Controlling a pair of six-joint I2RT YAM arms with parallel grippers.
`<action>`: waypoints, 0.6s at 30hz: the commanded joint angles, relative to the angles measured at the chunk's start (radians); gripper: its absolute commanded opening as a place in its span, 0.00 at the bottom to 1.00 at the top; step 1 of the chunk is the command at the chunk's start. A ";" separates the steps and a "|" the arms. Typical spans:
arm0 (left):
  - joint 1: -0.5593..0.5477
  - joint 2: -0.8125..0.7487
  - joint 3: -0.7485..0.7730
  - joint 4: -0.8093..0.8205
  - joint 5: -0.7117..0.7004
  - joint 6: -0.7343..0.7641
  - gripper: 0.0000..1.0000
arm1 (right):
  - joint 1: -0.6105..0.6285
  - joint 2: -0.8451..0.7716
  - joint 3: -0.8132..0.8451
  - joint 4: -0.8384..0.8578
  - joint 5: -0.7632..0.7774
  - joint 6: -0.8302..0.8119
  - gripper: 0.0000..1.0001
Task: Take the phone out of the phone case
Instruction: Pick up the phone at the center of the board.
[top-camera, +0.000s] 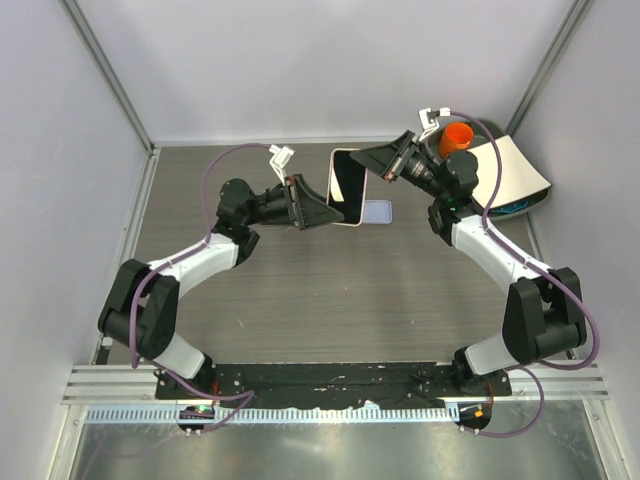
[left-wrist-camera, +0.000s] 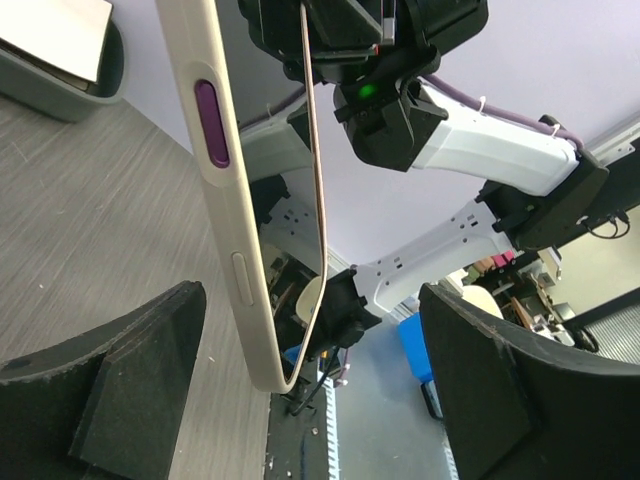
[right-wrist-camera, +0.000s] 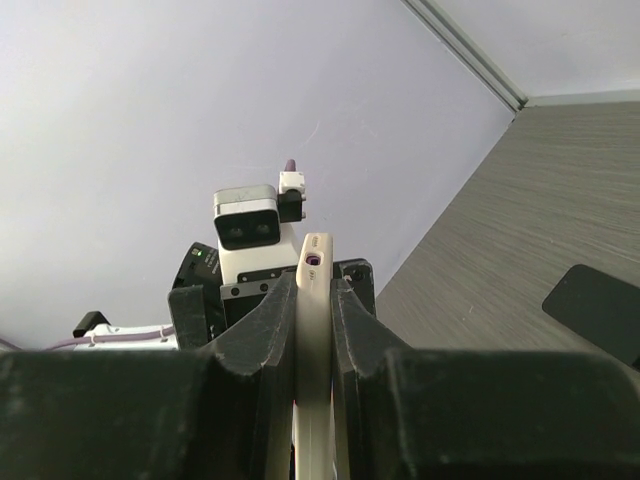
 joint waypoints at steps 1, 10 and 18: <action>-0.017 0.019 0.030 0.028 0.015 0.001 0.86 | -0.005 -0.008 0.021 0.101 0.035 0.007 0.01; -0.034 0.011 0.040 0.007 0.018 0.014 0.18 | -0.005 -0.011 0.014 0.097 0.032 -0.009 0.01; -0.025 -0.028 0.074 -0.136 0.093 0.123 0.00 | -0.011 -0.025 0.070 -0.015 -0.096 -0.156 0.12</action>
